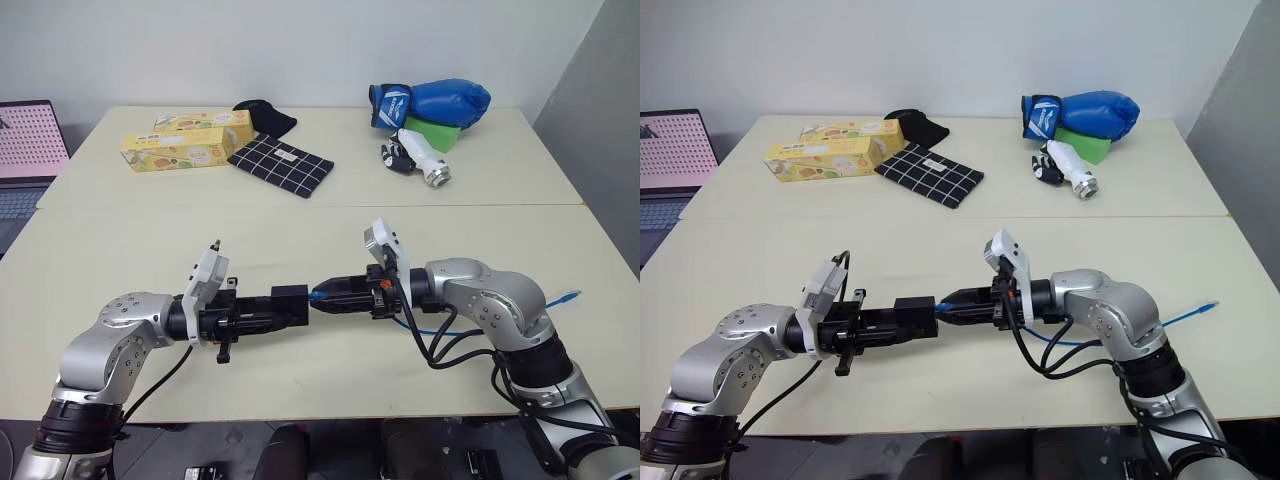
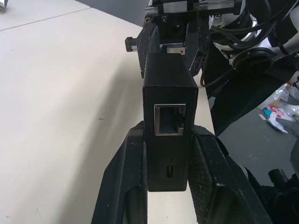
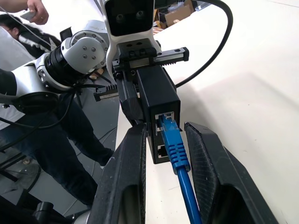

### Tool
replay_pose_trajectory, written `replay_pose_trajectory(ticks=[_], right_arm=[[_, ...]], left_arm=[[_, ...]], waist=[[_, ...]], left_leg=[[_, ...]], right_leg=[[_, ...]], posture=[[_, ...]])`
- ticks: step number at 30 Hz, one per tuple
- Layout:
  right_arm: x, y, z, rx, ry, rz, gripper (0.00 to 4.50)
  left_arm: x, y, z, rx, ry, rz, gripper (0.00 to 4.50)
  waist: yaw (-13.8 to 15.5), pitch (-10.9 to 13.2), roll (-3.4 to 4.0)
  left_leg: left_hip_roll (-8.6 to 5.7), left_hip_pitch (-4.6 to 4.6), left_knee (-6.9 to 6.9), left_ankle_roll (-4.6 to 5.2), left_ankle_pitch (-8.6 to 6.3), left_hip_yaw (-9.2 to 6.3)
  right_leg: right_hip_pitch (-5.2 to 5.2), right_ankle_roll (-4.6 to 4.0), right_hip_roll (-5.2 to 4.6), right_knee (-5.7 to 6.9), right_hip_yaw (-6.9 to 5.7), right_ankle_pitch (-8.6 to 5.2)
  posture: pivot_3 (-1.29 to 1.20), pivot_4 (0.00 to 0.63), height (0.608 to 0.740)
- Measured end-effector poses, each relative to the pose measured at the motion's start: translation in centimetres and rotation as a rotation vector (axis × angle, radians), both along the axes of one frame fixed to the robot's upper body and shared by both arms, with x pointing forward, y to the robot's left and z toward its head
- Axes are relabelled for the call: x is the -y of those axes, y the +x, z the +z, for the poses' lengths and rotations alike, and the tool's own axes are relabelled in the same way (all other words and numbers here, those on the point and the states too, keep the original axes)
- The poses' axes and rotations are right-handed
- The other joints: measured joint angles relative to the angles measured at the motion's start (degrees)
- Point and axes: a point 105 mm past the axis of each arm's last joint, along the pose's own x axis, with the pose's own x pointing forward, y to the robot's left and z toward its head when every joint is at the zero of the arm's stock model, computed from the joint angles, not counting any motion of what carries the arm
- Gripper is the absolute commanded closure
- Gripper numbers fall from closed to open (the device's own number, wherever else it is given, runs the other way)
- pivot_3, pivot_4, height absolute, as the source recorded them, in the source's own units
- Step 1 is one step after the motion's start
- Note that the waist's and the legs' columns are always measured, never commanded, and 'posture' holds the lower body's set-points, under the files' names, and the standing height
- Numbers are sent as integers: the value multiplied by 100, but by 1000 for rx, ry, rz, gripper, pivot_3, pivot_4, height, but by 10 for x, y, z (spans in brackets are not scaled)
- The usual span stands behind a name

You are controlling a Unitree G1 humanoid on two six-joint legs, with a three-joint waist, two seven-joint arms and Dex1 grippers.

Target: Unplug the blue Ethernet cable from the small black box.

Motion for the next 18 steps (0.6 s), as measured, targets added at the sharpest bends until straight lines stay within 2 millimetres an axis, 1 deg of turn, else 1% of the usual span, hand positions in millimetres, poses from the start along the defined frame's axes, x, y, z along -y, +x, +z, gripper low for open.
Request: replay_pose_trajectory(ticks=[4, 6, 7, 9, 11, 18], right_arm=[[1, 0, 0, 0, -2, 0, 3139], [1, 0, 0, 0, -2, 1, 3510], [1, 0, 0, 0, -3, 0, 3625], [1, 1, 0, 4, -6, -3, 4129], [2, 0, 0, 8, -6, 0, 4430], [2, 2, 0, 28, -10, -5, 4428]], left_arm=[[0, 0, 0, -1, 0, 0, 3718], [0, 0, 0, 0, 0, 0, 3718], [0, 0, 0, 0, 0, 1, 3718], [1, 0, 0, 0, -3, 1, 3718], [1, 0, 0, 0, -4, 3, 3718], [1, 1, -1, 0, -9, 13, 3718]], waist=[[0, 0, 0], [0, 0, 0], [0, 0, 0], [0, 0, 0], [0, 0, 0], [1, 0, 0]], left_leg=[[0, 0, 0, 0, 0, 0], [0, 0, 0, 0, 0, 0], [0, 0, 0, 0, 0, 0], [0, 0, 0, 0, 0, 0], [0, 0, 0, 0, 0, 0], [0, 0, 0, 0, 0, 0]], right_leg=[[0, 0, 0, 0, 0, 0], [0, 0, 0, 0, 0, 0], [0, 0, 0, 0, 0, 0], [0, 0, 0, 0, 0, 0], [0, 0, 0, 0, 0, 0], [0, 0, 0, 0, 0, 0]], posture=[[0, 150, 740], [0, 150, 740], [0, 150, 740], [0, 150, 740], [0, 150, 740], [0, 150, 740]])
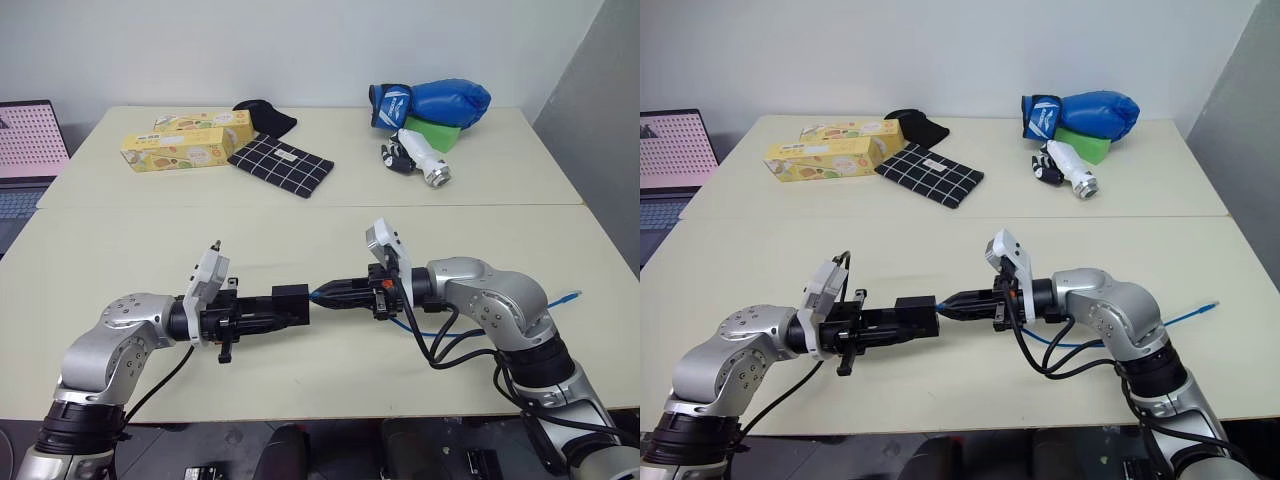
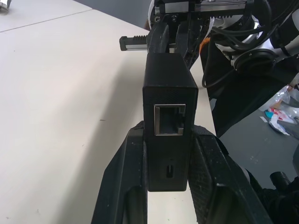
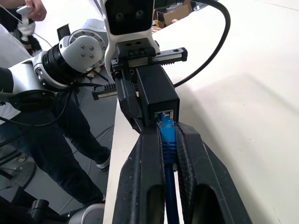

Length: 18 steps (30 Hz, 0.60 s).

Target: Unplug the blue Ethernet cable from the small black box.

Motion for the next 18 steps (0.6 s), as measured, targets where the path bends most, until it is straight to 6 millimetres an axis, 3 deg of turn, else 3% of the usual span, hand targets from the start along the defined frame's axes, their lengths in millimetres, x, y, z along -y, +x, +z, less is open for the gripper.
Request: replay_pose_trajectory(ticks=[10, 18], right_arm=[[5, -2, -2, 5, -19, 24, 4428], [42, 9, -11, -61, -96, -37, 4428]], left_arm=[[1, -3, -1, -6, -2, -12, 3718], [-11, -8, -5, -26, -5, 25, 3718]], waist=[[0, 0, 0], [4, 0, 1]], left_leg=[[0, 0, 0, 0, 0, 0], [0, -1, 0, 0, 0, 1]], right_leg=[[0, 0, 0, -1, 0, 0], [1, 0, -1, -2, 0, 0]], posture=[[0, 150, 740], [0, 150, 740]])
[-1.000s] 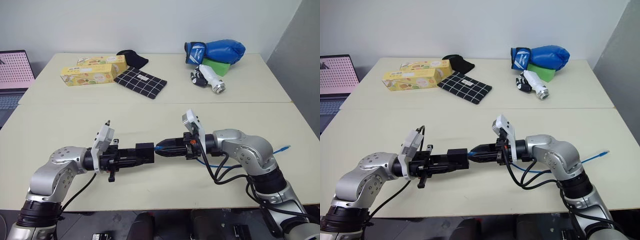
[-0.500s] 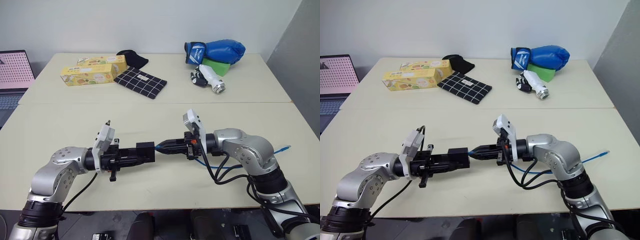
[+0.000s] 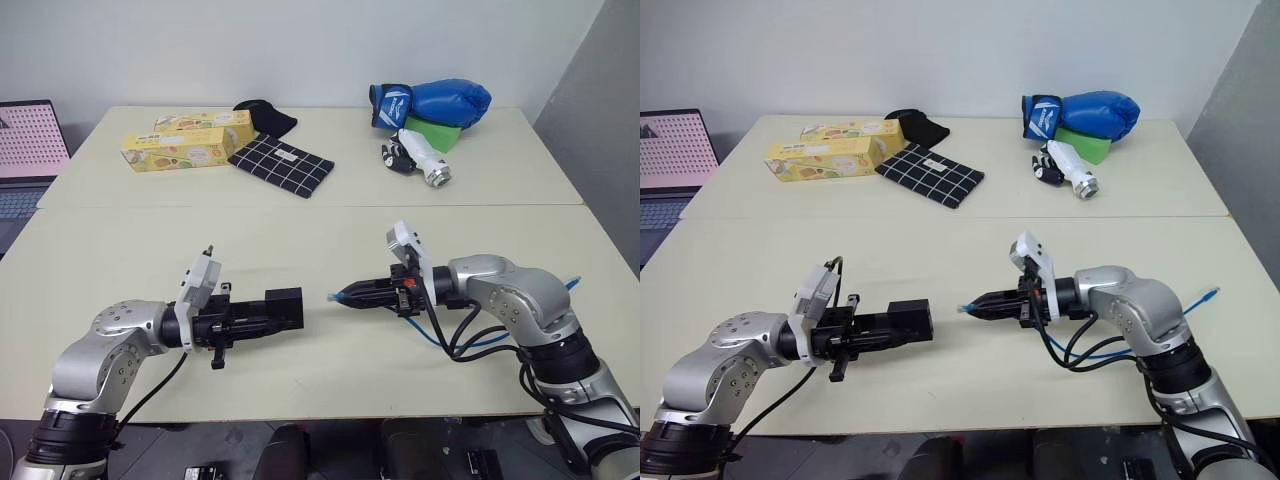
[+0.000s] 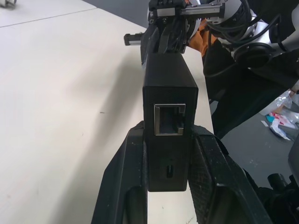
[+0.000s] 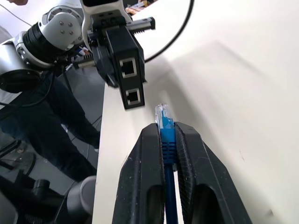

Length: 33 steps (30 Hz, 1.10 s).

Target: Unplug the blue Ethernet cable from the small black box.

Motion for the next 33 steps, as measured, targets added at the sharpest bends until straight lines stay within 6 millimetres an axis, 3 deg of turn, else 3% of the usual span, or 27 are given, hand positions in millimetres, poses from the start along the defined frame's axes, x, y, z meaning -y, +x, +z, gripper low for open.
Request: replay_pose_trajectory(ticks=[3, 7, 9, 12, 13, 19, 24, 27, 29, 33], right_arm=[[8, 15, -2, 18, 7, -80, 4428], [40, 75, -17, 169, -41, -433, 4428], [60, 114, -24, 287, -103, -691, 4428], [93, 146, -36, 406, -225, -941, 4428], [99, 149, -40, 416, -245, -971, 3719], [96, 148, -46, 423, -246, -925, 2307], [94, 135, -17, 519, -205, -808, 1103], [74, 113, 14, 600, -116, -637, 1049], [49, 90, 33, 622, -42, -484, 1049], [-3, 60, 48, 635, 24, -262, 1049]], left_arm=[[-3, 2, -1, 1, 3, 31, 3718], [-12, 7, 1, 18, 9, 117, 3718], [-13, 9, -1, 14, 6, 149, 3718], [-12, 10, -3, 14, 6, 174, 3718], [-11, 12, -4, 16, 6, 187, 3718], [-11, 26, -7, 79, 16, 307, 3718], [-24, 51, -6, 210, -9, 540, 3718], [-51, 70, 0, 327, -5, 760, 3718], [-69, 81, 4, 422, -8, 918, 3718], [-103, 93, -12, 497, 42, 1200, 3718]], waist=[[-3, 0, -1], [-4, 0, 0], [-28, 0, 0], [-37, 1, 1], [-32, 1, 1], [-41, 1, 1], [3, 2, 3], [7, 2, 3], [-8, 2, 3], [-19, 0, 1]], left_leg=[[0, 2, 1, 0, 0, 1], [-2, 2, -1, 0, 0, 11], [-3, -2, -2, -1, 1, 16], [-1, -6, -3, -2, 1, 22], [-1, -8, -4, -2, 1, 21], [3, -7, -1, -2, 1, 19], [3, -9, 1, -1, 1, 13], [3, -8, 1, -1, 0, 5], [3, -5, 0, -1, 0, 4], [-1, 2, 1, -1, 1, 4]], right_leg=[[1, 0, 0, 0, 1, 0], [-1, 0, 0, 2, 4, 0], [-7, 0, 0, 3, 8, 0], [-8, 0, -2, 1, 7, 0], [-7, 0, -3, -1, 7, 0], [-7, 0, -8, 1, 8, 1], [-6, 0, -18, 1, 4, 1], [-5, 1, -23, -1, 3, 1], [-5, 0, -23, 0, 4, 1], [-4, 0, -22, 4, 4, 1]], posture=[[0, 150, 740], [0, 150, 740], [0, 150, 740], [0, 150, 740], [0, 150, 740], [0, 150, 740], [0, 150, 740], [0, 150, 740], [0, 150, 740], [0, 150, 740]])
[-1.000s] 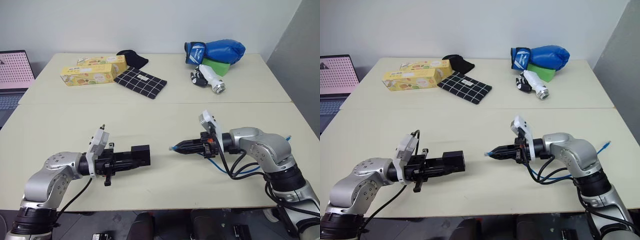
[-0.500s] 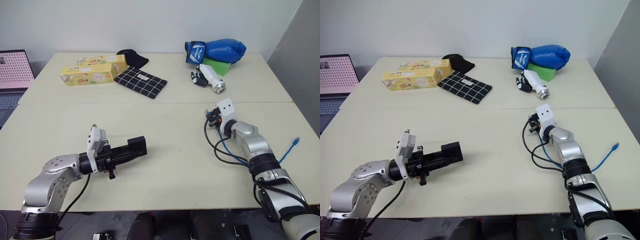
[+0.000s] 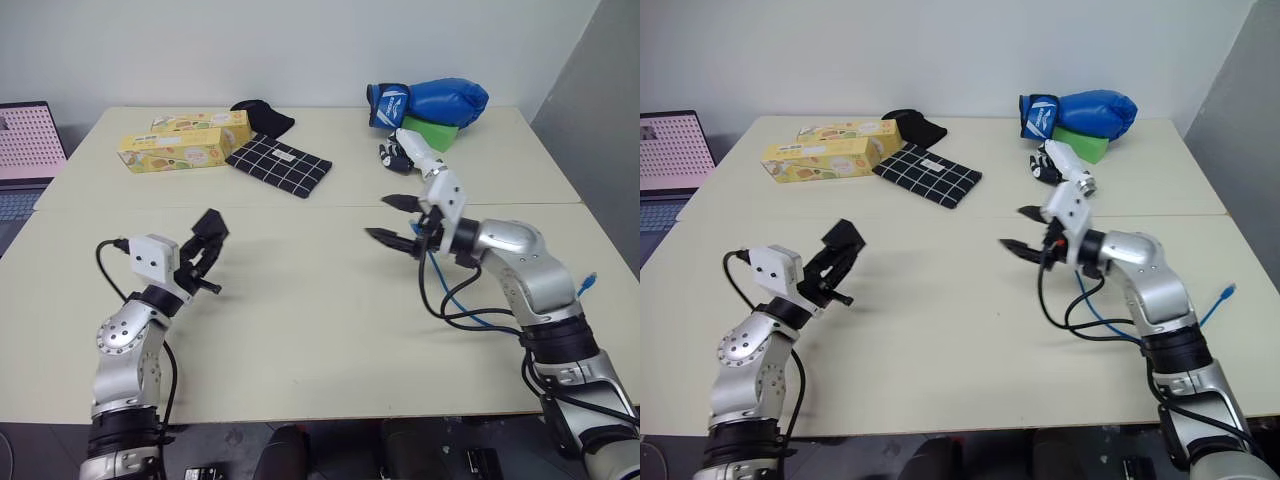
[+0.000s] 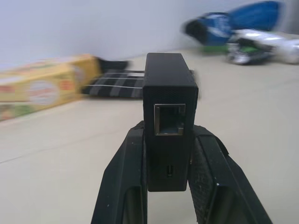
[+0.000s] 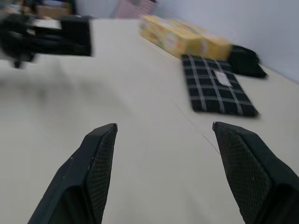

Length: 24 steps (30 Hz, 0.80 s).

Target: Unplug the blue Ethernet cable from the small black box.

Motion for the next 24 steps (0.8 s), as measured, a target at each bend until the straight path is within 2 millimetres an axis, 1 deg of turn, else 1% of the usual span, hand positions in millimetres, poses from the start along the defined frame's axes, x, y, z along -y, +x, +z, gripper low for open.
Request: replay_pose_trajectory(ticks=[2, 5, 7, 9, 11, 13, 15, 18, 21, 22, 23, 24], right_arm=[[-22, -10, 1, -10, -10, 75, 1049], [-46, -21, -1, -23, -42, 150, 1049], [-52, -26, -6, -40, -76, 182, 1049], [-54, -28, -11, -49, -103, 197, 1049], [-52, -28, -14, -50, -125, 196, 1049], [-50, -27, -15, -46, -142, 190, 1049], [-50, -27, -16, -45, -149, 192, 1049], [-50, -28, -16, -46, -150, 195, 1049], [-51, -29, -16, -45, -148, 200, 1049], [-51, -29, -16, -46, -148, 201, 1049], [-52, -30, -17, -47, -147, 201, 1049], [-51, -30, -18, -51, -146, 198, 1049]], left_arm=[[-11, 0, -18, -23, 2, 92, 3718], [-20, -1, -40, -61, -29, 167, 3718], [-23, 1, -40, -38, -39, 195, 3718], [-25, 0, -40, -25, -34, 211, 3718], [-27, 0, -41, -18, -29, 222, 3009], [-28, -1, -42, -19, -36, 222, 2659], [-29, -2, -43, -19, -54, 213, 2183], [-29, -3, -43, -22, -77, 197, 1662], [-30, -7, -44, -31, -101, 192, 1085], [-31, -9, -45, -42, -105, 196, 825], [-32, -12, -46, -57, -106, 205, 724], [-32, -15, -47, -75, -105, 215, 505]], waist=[[19, 0, -1], [59, -2, -3], [88, -6, -10], [84, -6, -10], [71, -7, -10], [57, -12, -1], [43, -13, 2], [35, -14, 3], [27, -14, 3], [25, -14, 3], [13, -14, 3], [3, -14, 3]], left_leg=[[-1, -3, 1, 0, 0, -5], [-3, -11, 5, -1, 1, -13], [-7, -12, 9, -1, 1, -16], [-10, -10, 9, -1, 1, -10], [-9, -5, 7, -1, 1, -10], [-8, -1, 4, -1, 1, -9], [-9, 0, 4, -1, 1, -10], [-8, 1, 4, -1, 1, -8], [-5, 1, 4, -1, 0, -4], [-6, 0, 4, 0, 0, -3], [-5, 1, 3, 0, 0, 0], [-4, 1, 2, 0, 0, 0]], right_leg=[[-1, 0, -1, 0, -5, 0], [-1, 1, -9, -2, -15, 1], [3, 4, -12, -3, -19, 2], [3, 8, -11, -3, -13, 5], [4, 8, -11, -2, -13, 5], [4, 8, -10, 0, -13, 5], [5, 8, -9, 1, -13, 4], [5, 8, -9, 1, -11, 4], [5, 8, -9, -1, -6, 4], [5, 8, -9, -3, -4, 4], [5, 8, -10, -3, 1, 4], [5, 8, -11, -4, 1, 4]], posture=[[0, 150, 740], [0, 150, 740], [0, 150, 740], [0, 150, 740], [0, 150, 740], [0, 150, 740], [0, 150, 740], [0, 150, 740], [0, 150, 740], [0, 150, 740], [0, 150, 740], [0, 150, 740]])
